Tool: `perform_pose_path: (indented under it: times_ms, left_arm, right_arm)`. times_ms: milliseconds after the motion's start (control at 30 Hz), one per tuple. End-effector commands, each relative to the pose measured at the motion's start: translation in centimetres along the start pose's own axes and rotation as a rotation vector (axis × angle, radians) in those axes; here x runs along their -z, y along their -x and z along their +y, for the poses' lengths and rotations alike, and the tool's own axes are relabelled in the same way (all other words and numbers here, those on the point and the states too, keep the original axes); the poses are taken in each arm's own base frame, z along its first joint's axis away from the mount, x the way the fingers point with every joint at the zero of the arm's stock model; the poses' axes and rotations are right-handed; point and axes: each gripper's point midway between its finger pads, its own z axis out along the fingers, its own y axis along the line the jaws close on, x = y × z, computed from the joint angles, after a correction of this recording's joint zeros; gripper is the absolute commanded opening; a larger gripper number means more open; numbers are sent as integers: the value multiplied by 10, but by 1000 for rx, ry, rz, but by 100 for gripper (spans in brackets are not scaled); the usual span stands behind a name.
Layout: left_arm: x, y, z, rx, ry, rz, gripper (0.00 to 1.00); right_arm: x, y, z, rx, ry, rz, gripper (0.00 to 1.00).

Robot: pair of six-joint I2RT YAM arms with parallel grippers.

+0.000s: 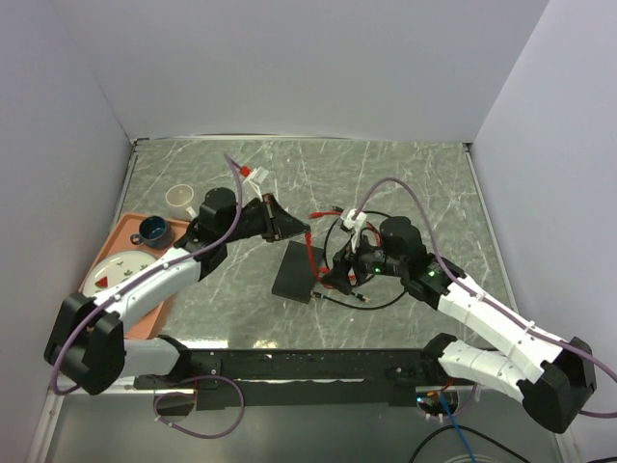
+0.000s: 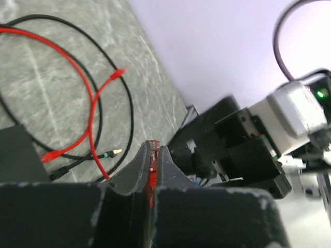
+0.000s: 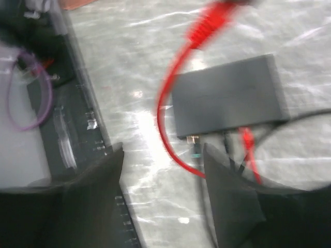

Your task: Insert the plug into the switch port

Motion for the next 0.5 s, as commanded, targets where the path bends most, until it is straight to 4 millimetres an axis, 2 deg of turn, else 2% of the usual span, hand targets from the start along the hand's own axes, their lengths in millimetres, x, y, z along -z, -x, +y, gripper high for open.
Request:
perform_pose_path:
  times_ms: [0,67,100,200,333,400,467]
  left_arm:
    - [13,22,-5,21,95,-185,1]
    - [14,19,-1,45,150,-210,1]
    - [15,21,-5,46,170,-247,1]
    - [16,16,-9,79,192,-263,1]
    - [16,17,-5,101,245,-284,1]
    - [16,15,-4,103,249,-279,1]
    - [17,16,-4,104,252,-283,1]
  right_arm:
    - [21,57,-32,-50,-262,-209,86]
    - [25,71,-34,-64,-283,-282,90]
    - [27,85,-33,-84,-285,-346,91]
    - [23,99,-35,-120,-297,-410,91]
    - [11,121,-18,-116,-241,-442,86]
    - [1,123,-15,-121,-237,-423,82]
    - [-3,128,-16,-131,-249,-413,73]
